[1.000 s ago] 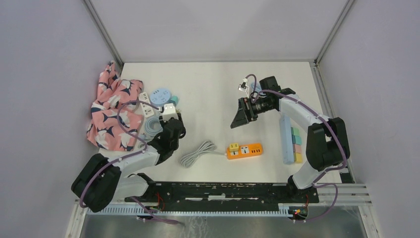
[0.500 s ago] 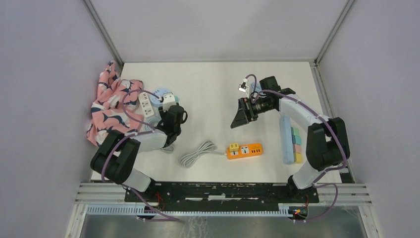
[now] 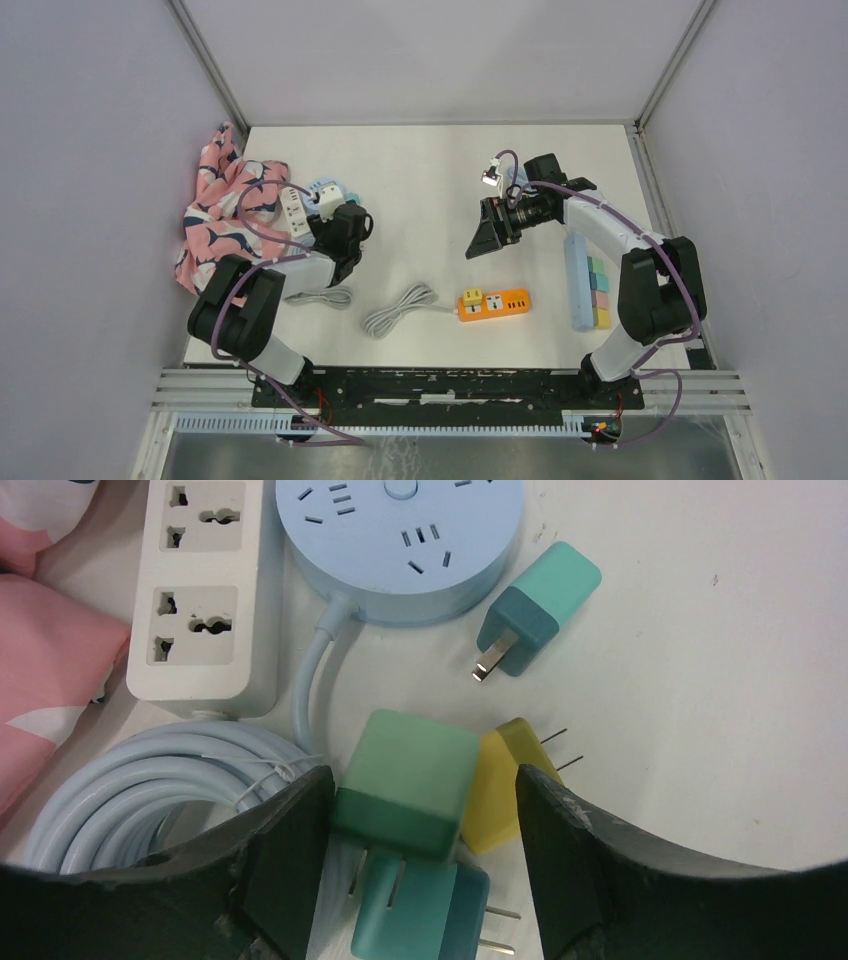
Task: Pull the plug off the socket
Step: Place the plug at the center of the board.
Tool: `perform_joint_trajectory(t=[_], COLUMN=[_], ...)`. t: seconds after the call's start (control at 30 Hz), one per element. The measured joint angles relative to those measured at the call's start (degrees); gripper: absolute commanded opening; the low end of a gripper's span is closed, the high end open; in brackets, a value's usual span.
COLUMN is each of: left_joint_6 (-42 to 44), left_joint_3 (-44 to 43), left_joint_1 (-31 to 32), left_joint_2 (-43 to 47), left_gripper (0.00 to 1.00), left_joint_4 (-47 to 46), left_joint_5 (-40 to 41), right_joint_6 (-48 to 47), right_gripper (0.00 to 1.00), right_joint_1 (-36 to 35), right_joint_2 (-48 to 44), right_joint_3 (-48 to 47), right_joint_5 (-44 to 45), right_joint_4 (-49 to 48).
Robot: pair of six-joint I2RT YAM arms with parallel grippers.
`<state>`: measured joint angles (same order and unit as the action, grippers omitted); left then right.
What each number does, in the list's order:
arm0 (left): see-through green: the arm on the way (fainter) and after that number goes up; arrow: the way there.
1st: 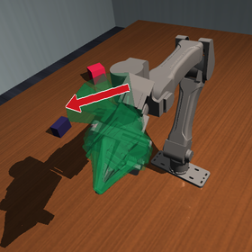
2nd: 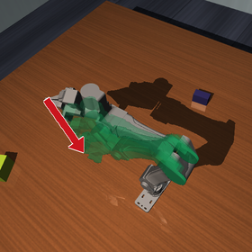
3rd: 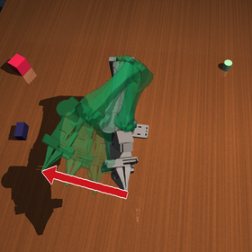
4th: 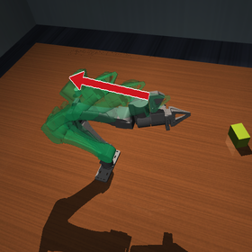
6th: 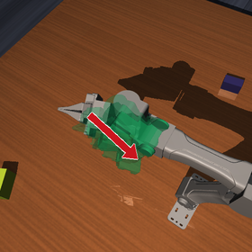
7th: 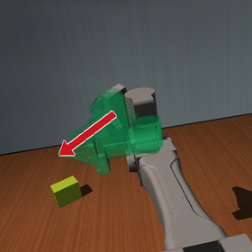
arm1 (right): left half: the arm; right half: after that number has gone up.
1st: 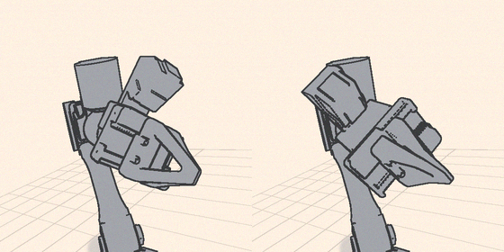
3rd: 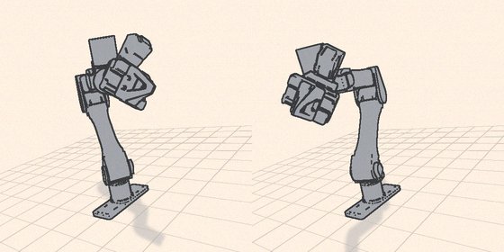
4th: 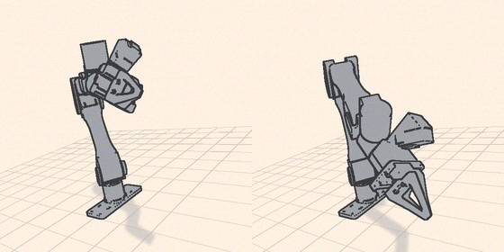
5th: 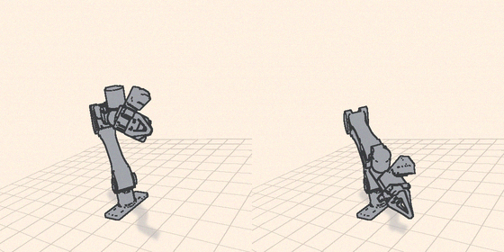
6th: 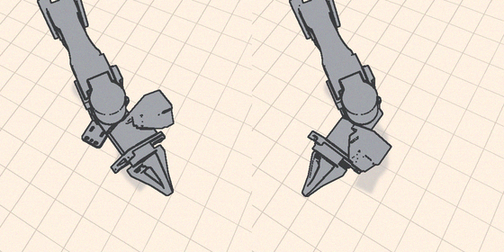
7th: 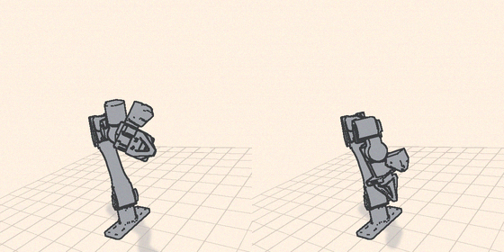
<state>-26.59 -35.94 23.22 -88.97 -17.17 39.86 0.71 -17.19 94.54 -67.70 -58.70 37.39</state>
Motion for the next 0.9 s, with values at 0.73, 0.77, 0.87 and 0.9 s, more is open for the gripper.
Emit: perform_joint_trajectory(t=[0.73,0.77,0.87,0.9], left_joint_6=[-1.4,-1.3,-1.2,-1.2], left_joint_3=[10.8,11.2,12.3,12.5], left_joint_1=[-0.4,-0.4,-0.4,-0.4], left_joint_2=[16.4,17.6,21.3,22.2], left_gripper=[0.80,0.79,0.77,0.77], left_joint_4=[-5.8,-6.0,-7.1,-7.3], left_joint_5=[-22.1,-23.8,-30.6,-33.2], right_joint_6=[-1.2,-1.4,-2.0,-2.3], right_gripper=[1.00,1.00,1.00,1.00], right_joint_1=[0.0,0.0,0.0,0.0], right_joint_2=[-0.4,-0.5,-1.0,-1.0], right_joint_3=[0.0,0.0,0.0,0.0], right_joint_5=[1.0,1.0,1.0,1.0], right_joint_4=[0.0,0.0,0.1,0.1])
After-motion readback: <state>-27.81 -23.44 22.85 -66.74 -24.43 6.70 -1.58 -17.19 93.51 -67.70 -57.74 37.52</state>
